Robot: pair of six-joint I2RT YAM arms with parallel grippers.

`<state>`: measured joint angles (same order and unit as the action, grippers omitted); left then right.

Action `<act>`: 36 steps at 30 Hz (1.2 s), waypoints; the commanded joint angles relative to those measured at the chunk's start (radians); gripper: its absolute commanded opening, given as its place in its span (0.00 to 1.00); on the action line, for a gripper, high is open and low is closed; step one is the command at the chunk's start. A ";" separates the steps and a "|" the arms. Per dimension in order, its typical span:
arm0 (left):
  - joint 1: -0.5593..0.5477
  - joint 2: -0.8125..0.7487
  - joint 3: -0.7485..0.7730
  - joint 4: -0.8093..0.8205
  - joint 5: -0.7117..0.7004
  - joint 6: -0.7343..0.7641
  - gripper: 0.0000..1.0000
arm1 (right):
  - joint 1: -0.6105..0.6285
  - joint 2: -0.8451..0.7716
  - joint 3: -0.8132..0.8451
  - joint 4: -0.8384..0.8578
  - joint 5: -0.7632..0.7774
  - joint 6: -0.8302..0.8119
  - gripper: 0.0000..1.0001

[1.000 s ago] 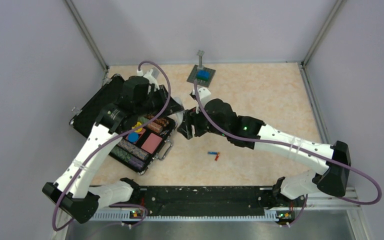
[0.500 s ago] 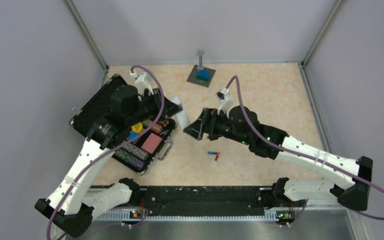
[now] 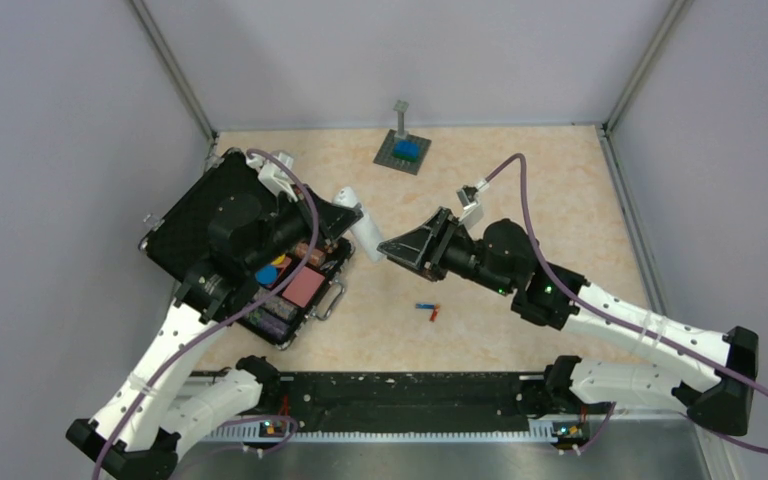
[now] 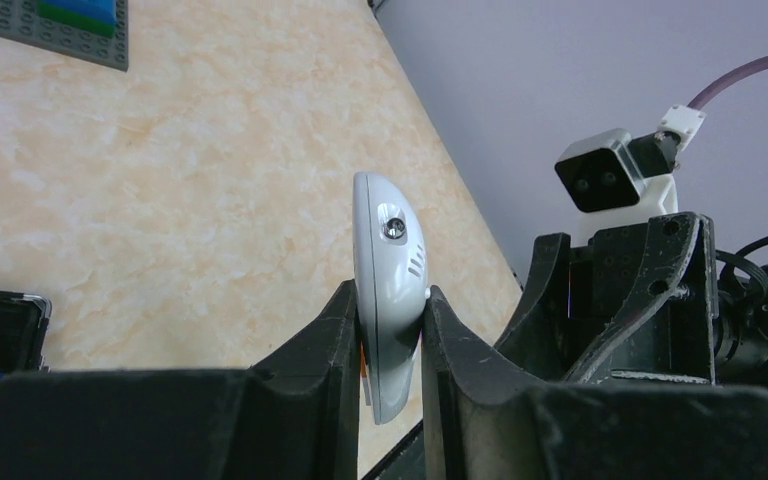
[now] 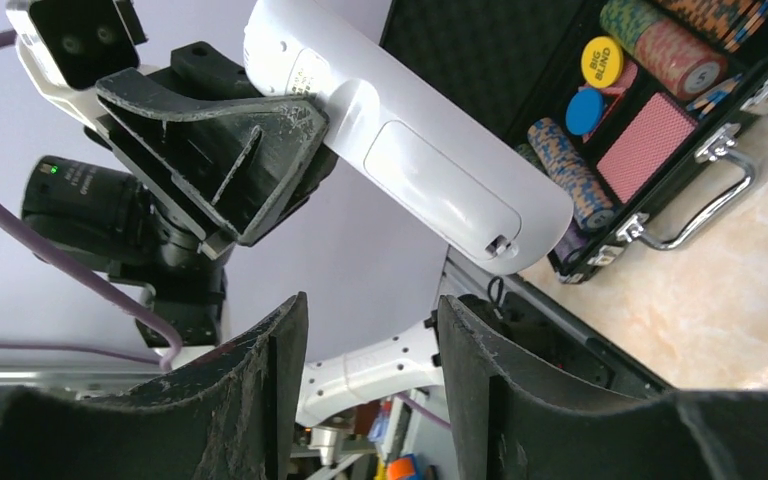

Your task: Load the batteries into the remote control

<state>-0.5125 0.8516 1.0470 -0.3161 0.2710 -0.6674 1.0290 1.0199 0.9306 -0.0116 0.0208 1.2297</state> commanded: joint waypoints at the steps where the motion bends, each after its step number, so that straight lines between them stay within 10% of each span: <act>1: -0.003 -0.037 -0.027 0.148 -0.046 -0.008 0.00 | -0.005 -0.007 -0.013 0.068 -0.001 0.108 0.49; 36: -0.002 -0.073 -0.058 0.170 0.015 0.028 0.00 | -0.005 0.059 -0.030 0.085 0.092 0.094 0.29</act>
<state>-0.5125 0.8062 1.0016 -0.2314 0.2504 -0.6544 1.0290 1.0775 0.9028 0.0185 0.1085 1.3365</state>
